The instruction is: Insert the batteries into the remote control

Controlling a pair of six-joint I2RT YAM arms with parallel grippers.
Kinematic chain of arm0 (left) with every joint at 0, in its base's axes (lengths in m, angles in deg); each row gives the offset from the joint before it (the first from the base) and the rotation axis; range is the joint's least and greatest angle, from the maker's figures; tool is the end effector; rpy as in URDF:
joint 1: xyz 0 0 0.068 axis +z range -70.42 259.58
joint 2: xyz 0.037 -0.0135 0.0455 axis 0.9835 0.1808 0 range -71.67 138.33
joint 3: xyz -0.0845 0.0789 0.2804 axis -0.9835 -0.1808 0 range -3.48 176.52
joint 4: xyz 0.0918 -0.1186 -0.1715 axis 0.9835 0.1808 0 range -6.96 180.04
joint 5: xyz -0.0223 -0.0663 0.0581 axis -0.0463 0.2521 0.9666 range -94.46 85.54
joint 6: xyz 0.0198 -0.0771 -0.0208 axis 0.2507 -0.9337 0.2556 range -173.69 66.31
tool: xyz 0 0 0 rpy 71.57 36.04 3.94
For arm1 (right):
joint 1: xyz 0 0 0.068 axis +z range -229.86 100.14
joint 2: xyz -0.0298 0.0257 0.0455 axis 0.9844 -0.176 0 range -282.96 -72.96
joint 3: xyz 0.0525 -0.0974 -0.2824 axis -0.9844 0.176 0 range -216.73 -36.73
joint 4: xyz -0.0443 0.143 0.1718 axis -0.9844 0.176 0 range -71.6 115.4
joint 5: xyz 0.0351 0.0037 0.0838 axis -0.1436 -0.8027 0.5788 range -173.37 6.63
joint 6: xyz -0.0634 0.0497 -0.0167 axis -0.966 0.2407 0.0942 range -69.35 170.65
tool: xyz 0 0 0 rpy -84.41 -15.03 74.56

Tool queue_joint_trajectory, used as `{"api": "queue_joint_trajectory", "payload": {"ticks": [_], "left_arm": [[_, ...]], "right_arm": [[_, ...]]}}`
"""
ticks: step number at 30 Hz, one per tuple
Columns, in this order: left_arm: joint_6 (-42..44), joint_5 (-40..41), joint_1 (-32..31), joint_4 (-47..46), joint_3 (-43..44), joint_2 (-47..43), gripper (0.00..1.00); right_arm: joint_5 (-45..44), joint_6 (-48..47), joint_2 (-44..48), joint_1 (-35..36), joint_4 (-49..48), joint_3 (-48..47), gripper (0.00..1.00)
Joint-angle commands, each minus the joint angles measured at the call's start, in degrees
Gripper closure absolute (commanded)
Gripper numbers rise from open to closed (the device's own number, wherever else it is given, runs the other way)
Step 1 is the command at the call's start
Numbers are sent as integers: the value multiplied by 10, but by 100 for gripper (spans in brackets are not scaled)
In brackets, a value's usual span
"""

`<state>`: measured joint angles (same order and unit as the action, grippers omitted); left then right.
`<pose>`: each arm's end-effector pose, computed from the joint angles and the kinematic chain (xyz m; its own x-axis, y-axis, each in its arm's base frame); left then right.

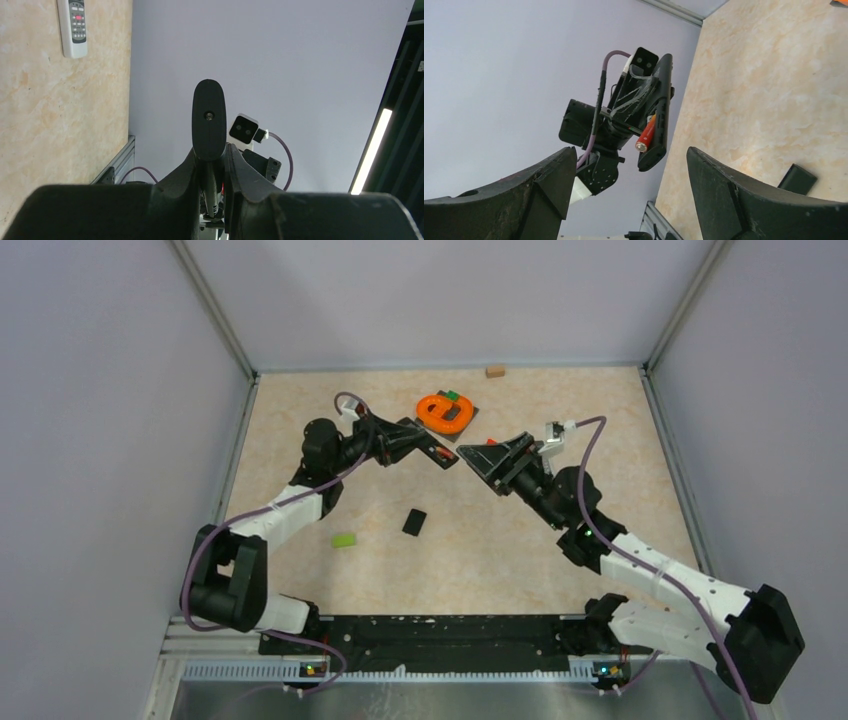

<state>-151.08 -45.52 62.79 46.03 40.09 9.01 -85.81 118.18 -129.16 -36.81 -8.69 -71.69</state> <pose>0.2763 -0.1325 0.3267 -0.8395 -0.5277 0.1296 -0.1104 -0.0679 -0.9916 0.1607 0.1459 0.3542 -0.5730 0.7281 -0.3762 -0.3178 0.2257 0.9209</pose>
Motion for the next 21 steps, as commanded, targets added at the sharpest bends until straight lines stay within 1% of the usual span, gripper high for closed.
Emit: {"api": "queue_joint_trajectory", "payload": {"ticks": [1,5,9,16,21], "left_arm": [[1,6,2,-43,-1,-26,100],[0,6,2,-46,-1,-28,100],[-9,5,2,-58,-1,-29,100],[-16,0,2,-67,-1,-33,100],[-17,-3,2,-69,-2,-31,100]], "right_arm": [[-31,-9,18,-1,13,-1,18],[-7,4,-1,-1,-8,-4,19],[21,22,-32,-2,-27,-21,26],[22,36,-48,-2,-75,-21,40],[40,45,-56,-5,-95,-16,41]]}}
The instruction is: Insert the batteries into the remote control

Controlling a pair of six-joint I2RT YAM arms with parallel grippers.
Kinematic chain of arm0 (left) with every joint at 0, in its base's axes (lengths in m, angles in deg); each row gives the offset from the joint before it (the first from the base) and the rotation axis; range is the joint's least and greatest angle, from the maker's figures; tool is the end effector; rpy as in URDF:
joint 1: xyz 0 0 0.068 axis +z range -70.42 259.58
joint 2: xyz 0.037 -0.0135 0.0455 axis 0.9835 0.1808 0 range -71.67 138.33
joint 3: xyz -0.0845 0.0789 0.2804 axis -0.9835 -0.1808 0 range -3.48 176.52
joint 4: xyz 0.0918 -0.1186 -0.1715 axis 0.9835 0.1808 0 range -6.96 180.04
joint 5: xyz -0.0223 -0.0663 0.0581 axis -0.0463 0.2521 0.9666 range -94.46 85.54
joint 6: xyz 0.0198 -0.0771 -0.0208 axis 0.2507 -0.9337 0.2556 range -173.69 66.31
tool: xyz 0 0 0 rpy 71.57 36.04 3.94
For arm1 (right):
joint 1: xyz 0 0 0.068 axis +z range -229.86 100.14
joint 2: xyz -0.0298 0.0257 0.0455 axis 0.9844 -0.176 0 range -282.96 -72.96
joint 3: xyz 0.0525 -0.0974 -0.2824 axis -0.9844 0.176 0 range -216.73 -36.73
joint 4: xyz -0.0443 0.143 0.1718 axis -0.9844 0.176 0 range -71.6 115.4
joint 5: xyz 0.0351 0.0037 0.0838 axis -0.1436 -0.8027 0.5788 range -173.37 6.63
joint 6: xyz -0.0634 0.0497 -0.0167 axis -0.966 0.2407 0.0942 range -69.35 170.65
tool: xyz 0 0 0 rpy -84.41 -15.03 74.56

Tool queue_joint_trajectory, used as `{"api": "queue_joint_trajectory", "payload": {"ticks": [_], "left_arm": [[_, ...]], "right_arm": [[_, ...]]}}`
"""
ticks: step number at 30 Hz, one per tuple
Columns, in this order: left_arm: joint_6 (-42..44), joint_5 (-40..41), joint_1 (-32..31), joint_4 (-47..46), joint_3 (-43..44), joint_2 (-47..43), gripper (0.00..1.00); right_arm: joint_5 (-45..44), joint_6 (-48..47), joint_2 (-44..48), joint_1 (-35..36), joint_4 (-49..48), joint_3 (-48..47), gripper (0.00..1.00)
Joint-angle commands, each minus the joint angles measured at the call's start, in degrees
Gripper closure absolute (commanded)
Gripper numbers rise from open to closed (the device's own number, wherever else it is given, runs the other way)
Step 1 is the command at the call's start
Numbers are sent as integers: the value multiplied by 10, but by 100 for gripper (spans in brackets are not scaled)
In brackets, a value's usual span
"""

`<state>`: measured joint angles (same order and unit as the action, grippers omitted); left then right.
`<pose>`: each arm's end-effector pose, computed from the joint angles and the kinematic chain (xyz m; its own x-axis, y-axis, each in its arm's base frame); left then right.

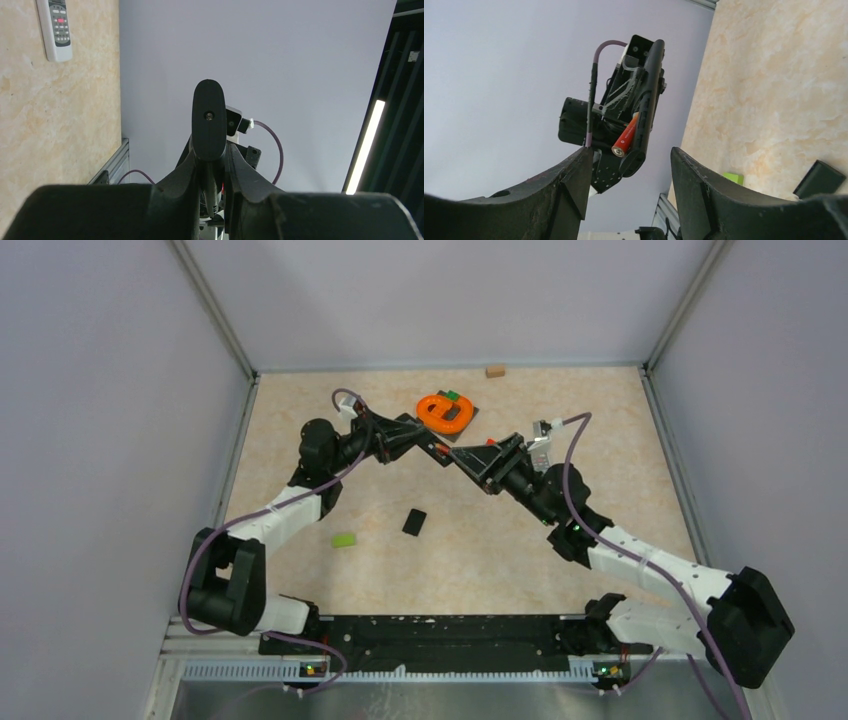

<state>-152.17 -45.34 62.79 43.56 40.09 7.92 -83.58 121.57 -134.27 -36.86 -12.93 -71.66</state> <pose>0.2724 -0.1312 0.3376 -0.8432 -0.5266 0.1080 -0.0672 -0.0961 -0.9931 0.1736 0.1615 0.3463 -0.6212 0.7129 -0.3254 -0.2818 0.1842 0.9416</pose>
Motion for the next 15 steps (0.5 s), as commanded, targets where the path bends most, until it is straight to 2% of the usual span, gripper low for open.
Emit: {"api": "queue_joint_trajectory", "payload": {"ticks": [1,5,10,15], "left_arm": [[-7,-6,2,-46,-2,-19,100],[-11,-8,2,-53,0,-16,100],[-10,-9,2,-57,-3,-16,100],[-9,-10,1,-58,-8,-17,100]], "right_arm": [[20,13,-7,-5,-56,-15,41],[29,24,-16,-8,-66,-11,42],[36,35,-30,-9,-82,-7,49],[47,40,-37,-12,-99,-4,49]]}}
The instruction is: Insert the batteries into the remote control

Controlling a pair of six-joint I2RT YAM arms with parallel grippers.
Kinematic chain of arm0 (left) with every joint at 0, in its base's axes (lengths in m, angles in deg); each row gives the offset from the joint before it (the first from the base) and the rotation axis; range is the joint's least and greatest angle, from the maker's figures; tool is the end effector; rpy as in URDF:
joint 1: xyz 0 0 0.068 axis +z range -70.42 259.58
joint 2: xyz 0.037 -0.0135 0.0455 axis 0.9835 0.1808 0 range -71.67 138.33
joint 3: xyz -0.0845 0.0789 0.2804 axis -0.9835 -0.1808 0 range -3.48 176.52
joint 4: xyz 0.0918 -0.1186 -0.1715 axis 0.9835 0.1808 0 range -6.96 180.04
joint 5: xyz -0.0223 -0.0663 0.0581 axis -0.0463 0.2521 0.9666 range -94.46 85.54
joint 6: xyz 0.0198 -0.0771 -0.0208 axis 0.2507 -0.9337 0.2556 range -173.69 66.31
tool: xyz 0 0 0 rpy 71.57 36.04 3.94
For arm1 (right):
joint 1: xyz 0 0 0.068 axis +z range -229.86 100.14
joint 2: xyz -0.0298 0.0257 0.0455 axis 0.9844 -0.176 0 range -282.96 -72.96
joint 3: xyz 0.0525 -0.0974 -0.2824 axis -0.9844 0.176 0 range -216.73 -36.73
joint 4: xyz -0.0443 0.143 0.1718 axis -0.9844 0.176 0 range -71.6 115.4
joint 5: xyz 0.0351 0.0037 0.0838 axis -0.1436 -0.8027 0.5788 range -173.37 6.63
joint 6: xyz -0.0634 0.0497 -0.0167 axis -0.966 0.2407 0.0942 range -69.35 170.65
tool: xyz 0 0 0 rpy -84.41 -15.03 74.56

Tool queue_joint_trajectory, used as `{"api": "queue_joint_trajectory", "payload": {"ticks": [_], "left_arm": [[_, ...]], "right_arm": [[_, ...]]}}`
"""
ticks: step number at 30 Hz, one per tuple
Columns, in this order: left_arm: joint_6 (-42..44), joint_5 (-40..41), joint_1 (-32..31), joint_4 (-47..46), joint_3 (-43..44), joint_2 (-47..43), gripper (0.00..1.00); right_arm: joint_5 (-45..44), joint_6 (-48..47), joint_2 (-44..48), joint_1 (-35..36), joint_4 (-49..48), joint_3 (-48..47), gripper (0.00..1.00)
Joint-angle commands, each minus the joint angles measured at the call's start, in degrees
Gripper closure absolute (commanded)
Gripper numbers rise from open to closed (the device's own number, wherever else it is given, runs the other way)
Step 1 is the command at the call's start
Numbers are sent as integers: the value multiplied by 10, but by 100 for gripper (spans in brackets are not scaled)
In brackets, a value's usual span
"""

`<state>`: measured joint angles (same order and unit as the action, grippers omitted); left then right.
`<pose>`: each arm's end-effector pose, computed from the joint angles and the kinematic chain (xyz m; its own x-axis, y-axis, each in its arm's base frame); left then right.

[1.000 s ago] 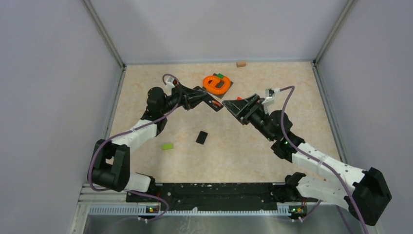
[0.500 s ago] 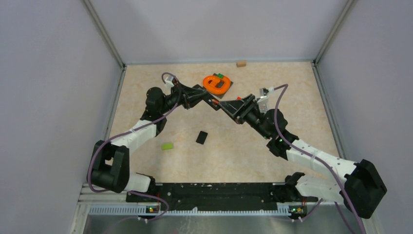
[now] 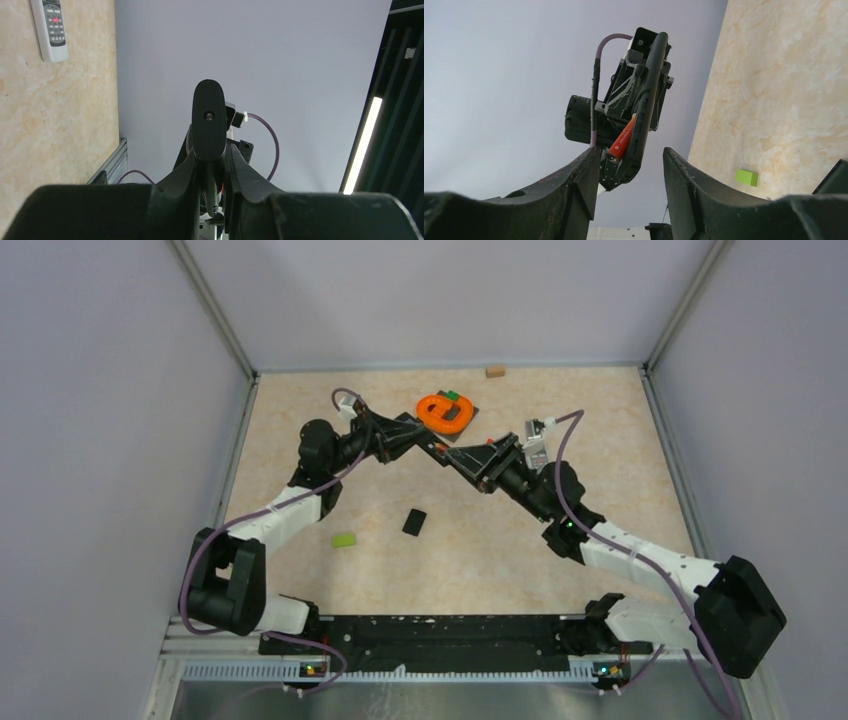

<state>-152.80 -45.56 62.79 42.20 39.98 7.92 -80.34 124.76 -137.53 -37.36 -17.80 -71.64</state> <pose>0.2718 -0.1312 0.3399 -0.8468 -0.5216 0.1044 -0.0560 -0.1077 -0.9926 0.1811 0.1710 0.3457 -0.6630 0.6952 -0.2778 -0.2762 0.1178 0.9539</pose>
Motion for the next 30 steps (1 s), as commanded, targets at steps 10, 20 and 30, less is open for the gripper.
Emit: {"api": "queue_joint_trajectory", "payload": {"ticks": [10,20,30], "left_arm": [[-4,-9,2,-52,-13,-17,100],[-6,-16,2,-63,-13,-15,100],[-16,-16,1,-89,-22,-17,100]], "right_arm": [[-1,11,19,-13,-59,17,33],[9,22,7,-16,-64,15,51],[21,27,-10,-16,-47,-1,61]]}}
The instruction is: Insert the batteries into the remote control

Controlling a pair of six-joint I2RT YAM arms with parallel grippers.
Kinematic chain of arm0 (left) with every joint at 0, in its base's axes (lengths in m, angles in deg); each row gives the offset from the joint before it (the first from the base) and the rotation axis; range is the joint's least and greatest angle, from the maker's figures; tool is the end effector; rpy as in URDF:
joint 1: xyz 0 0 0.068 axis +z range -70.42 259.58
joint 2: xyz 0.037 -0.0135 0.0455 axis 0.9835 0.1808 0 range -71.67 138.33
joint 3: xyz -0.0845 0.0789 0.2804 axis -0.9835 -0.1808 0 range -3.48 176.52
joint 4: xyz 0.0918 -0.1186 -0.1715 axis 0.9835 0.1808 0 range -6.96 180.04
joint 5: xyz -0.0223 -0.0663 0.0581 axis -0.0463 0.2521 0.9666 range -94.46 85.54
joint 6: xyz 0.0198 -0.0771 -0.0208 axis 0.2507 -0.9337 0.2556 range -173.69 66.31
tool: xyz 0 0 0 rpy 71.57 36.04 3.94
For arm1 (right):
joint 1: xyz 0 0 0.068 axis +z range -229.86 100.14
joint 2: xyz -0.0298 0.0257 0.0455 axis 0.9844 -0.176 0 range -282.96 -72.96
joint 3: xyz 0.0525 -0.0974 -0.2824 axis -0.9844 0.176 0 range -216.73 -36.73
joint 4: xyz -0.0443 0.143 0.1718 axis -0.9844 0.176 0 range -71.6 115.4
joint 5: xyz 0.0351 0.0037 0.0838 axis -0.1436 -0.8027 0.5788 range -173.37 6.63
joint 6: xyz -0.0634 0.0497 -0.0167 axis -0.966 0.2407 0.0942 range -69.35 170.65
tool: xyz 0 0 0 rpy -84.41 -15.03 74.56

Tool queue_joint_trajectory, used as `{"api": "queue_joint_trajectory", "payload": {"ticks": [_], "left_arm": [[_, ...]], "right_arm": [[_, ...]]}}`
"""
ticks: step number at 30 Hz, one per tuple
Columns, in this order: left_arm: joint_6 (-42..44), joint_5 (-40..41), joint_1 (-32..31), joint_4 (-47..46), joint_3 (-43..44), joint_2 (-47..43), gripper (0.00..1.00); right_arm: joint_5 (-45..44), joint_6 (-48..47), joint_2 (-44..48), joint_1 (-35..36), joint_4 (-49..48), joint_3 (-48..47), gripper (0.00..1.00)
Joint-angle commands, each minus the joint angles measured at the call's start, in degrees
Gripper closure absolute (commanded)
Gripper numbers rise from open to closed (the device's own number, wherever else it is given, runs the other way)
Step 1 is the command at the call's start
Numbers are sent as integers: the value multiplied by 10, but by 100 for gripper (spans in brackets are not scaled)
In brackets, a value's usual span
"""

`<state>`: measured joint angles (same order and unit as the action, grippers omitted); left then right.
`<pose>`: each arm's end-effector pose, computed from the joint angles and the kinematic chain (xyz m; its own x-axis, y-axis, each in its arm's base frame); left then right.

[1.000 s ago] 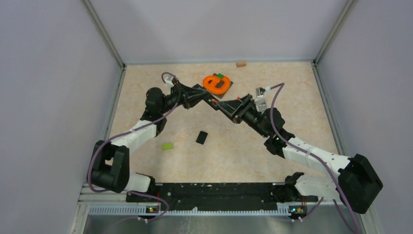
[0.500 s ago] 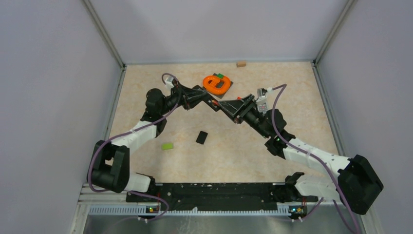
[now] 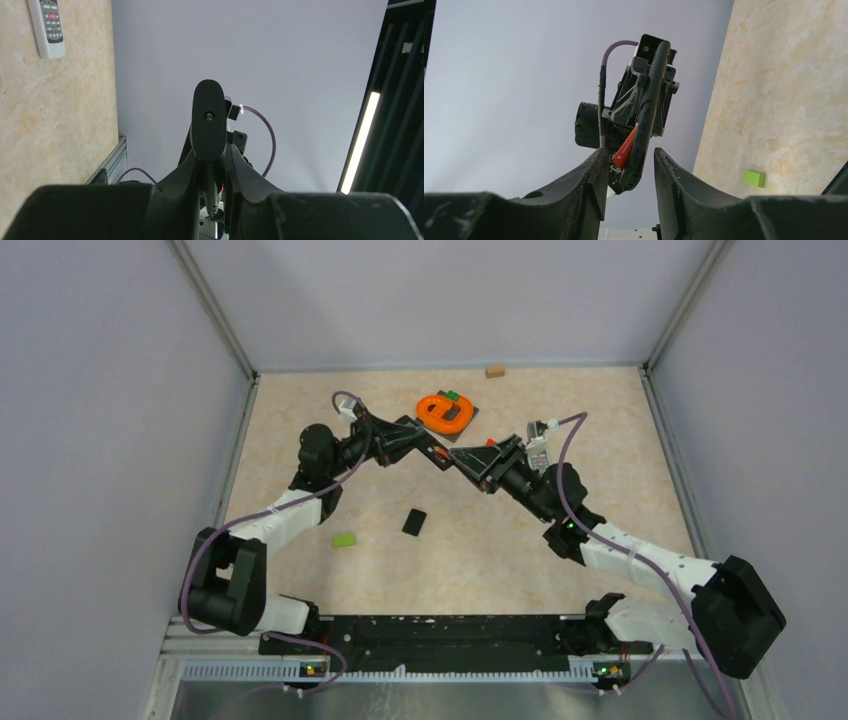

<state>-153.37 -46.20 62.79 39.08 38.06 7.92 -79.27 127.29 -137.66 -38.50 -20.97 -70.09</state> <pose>0.2684 -0.1308 0.3358 -0.8541 -0.5105 0.0995 -0.0455 -0.1172 -0.9921 0.1824 0.1673 0.3436 -0.6686 0.7043 -0.2385 -0.2667 0.0723 0.9611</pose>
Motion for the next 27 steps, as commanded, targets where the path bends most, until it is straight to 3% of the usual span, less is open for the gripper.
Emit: {"api": "queue_joint_trajectory", "payload": {"ticks": [1,13,27], "left_arm": [[-11,-10,1,-60,-3,-17,100],[-14,-14,1,-63,-1,-19,100],[-9,-23,1,-67,6,-23,100]], "right_arm": [[12,2,-11,-5,-16,-17,61],[20,-3,-27,-5,-1,-29,65],[27,-3,-57,-5,57,-54,80]]}}
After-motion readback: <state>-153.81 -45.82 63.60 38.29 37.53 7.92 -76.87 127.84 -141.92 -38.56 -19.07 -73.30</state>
